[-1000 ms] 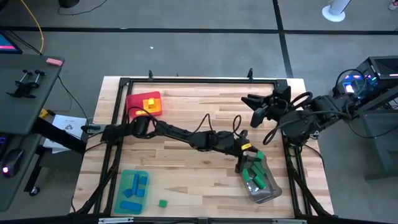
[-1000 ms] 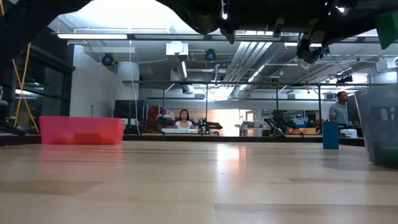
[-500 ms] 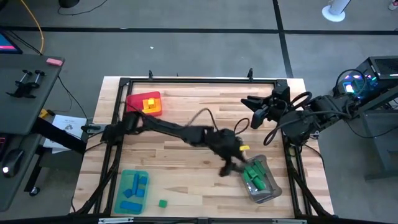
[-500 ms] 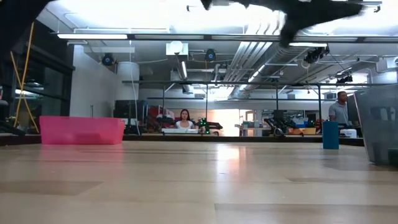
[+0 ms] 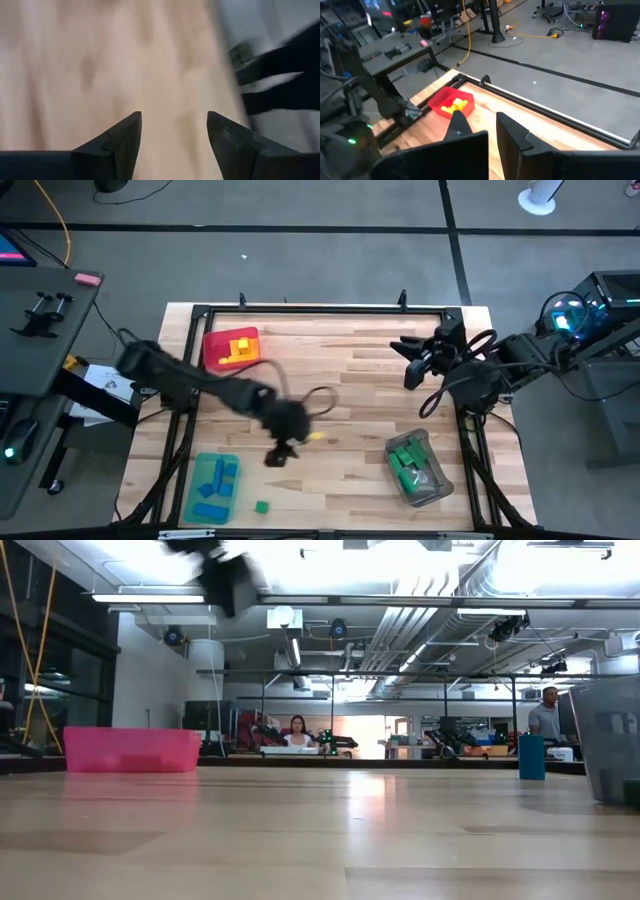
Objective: Sort blocks
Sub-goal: Put the green block into the black bin
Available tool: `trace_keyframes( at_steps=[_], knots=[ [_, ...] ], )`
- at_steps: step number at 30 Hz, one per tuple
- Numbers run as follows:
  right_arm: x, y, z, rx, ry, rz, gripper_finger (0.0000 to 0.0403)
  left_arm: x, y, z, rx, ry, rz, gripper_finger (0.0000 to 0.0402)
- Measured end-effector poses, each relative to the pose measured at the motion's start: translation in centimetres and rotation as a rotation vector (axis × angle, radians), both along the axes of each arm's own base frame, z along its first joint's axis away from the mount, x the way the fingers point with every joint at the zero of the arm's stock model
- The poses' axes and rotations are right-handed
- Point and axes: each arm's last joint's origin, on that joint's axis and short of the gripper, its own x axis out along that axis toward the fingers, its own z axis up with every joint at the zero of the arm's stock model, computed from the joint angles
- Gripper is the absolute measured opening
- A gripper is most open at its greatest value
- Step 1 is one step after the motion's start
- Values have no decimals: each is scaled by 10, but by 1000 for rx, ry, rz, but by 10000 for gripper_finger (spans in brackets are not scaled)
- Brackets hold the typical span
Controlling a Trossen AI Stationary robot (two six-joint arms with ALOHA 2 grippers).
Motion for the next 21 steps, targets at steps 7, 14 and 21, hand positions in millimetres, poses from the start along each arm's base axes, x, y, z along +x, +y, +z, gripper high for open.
trace_keyframes(
  at_steps=[7,14,21],
  knots=[
    [-1,0,-4,-13,45,9,0,-91,-42,-21,106,94,203,211],
    [7,5,-13,-16,128,40,0,-103,-114,11,106,-75,-94,211],
    [27,19,-28,136,157,80,0,-96,-151,-17,324,-124,-381,211]
  ],
)
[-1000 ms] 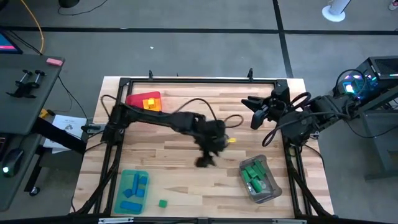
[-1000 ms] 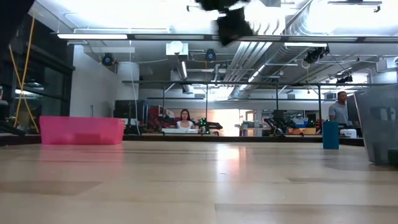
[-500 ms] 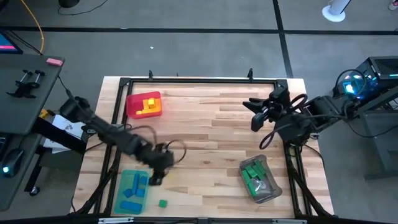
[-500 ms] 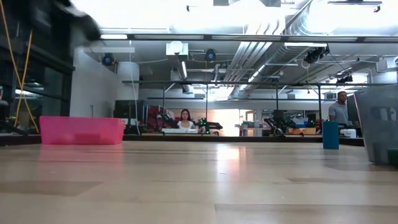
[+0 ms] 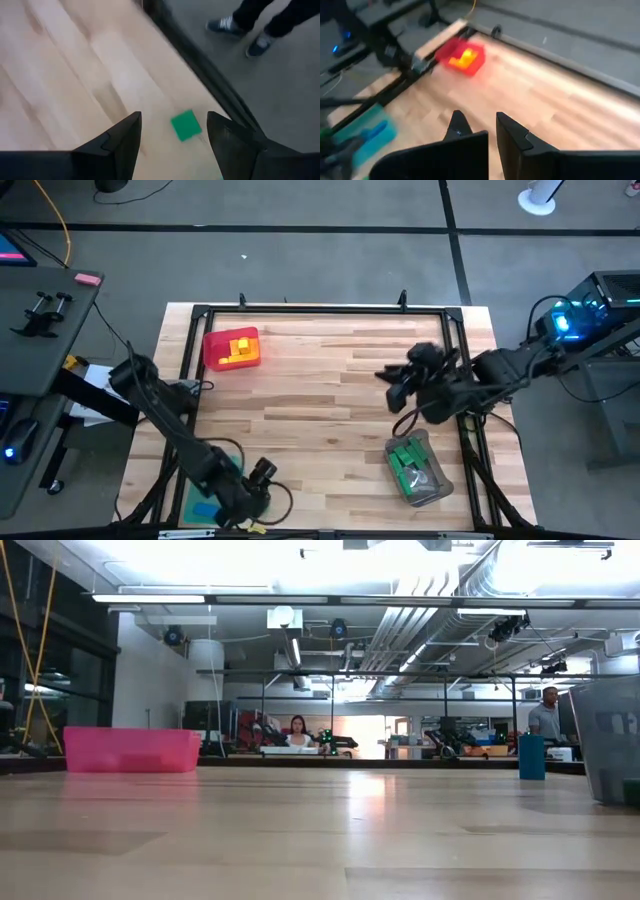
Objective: Sort blocks
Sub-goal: Put the green block into the black bin
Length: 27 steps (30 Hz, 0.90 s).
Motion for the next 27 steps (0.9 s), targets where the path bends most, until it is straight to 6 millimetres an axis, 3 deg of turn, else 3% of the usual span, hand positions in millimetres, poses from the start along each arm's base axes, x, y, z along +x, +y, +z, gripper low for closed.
trace_keyframes(
  at_steps=[7,11,15,19,27],
  knots=[
    [28,35,-30,134,31,-22,0,5,-4,-29,-99,257,268,211],
    [46,59,-51,176,12,-57,0,6,-15,-30,-185,230,346,211],
    [61,79,-69,214,-5,-72,0,0,-24,-39,-138,188,417,211],
    [68,92,-78,238,-45,-80,0,-7,-28,-52,-43,181,430,211],
    [69,96,-77,228,-124,-106,0,-8,-46,-81,13,170,293,211]
  ],
)
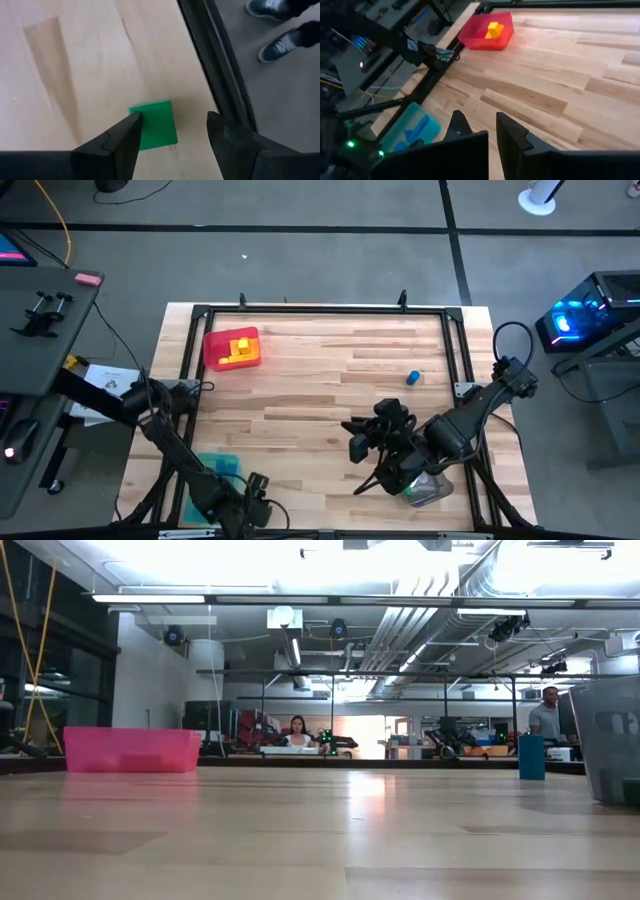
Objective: Sort blocks
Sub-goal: Put the green block into the black bin
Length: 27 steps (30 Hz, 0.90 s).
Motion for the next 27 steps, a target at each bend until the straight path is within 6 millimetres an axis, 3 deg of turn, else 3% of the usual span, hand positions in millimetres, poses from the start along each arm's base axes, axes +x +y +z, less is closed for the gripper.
trace_keyframes(
  at_steps=[13,27],
  knots=[
    [0,1,1,-25,2,21,0,2,4,-5,37,-16,94,211],
    [-1,0,1,-54,35,39,0,13,7,-3,61,-72,-31,211]
  ],
)
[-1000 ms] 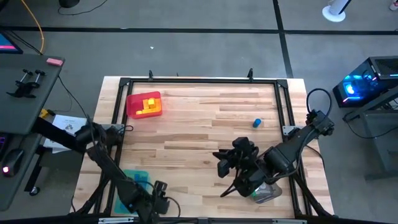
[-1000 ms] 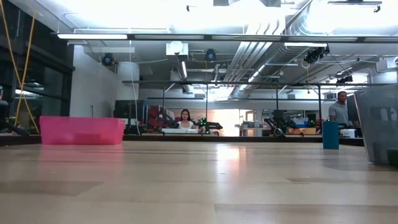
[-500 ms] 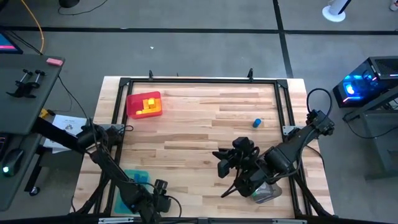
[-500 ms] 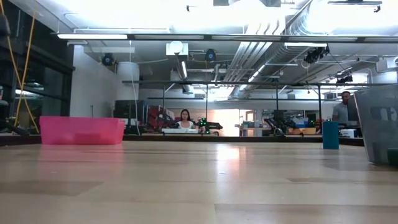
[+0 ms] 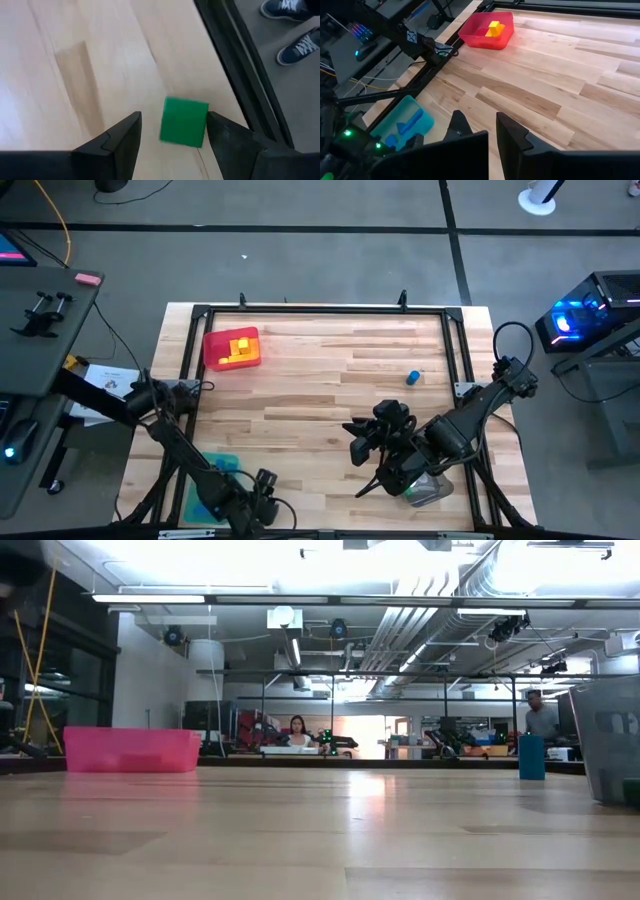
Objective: Sort blocks
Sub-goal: Put the green block into the black bin
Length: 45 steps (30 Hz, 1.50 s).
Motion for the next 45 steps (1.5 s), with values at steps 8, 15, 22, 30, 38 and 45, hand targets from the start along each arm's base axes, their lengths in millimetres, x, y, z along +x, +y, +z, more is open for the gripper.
trace_keyframes(
  at_steps=[8,15,22,30,38,45],
  knots=[
    [0,0,-1,10,15,10,0,15,6,0,-40,-1,-68,211],
    [-1,0,-1,21,32,21,0,17,8,0,-107,38,40,211],
    [-2,0,-1,14,40,22,0,9,1,0,-135,54,75,211],
    [-2,0,-2,12,41,22,0,8,0,-6,-111,38,65,211],
    [-3,0,-2,6,49,24,0,6,2,-25,-135,58,79,211],
    [-4,-1,-3,-1,61,22,0,7,3,-23,-150,60,103,114]
  ],
)
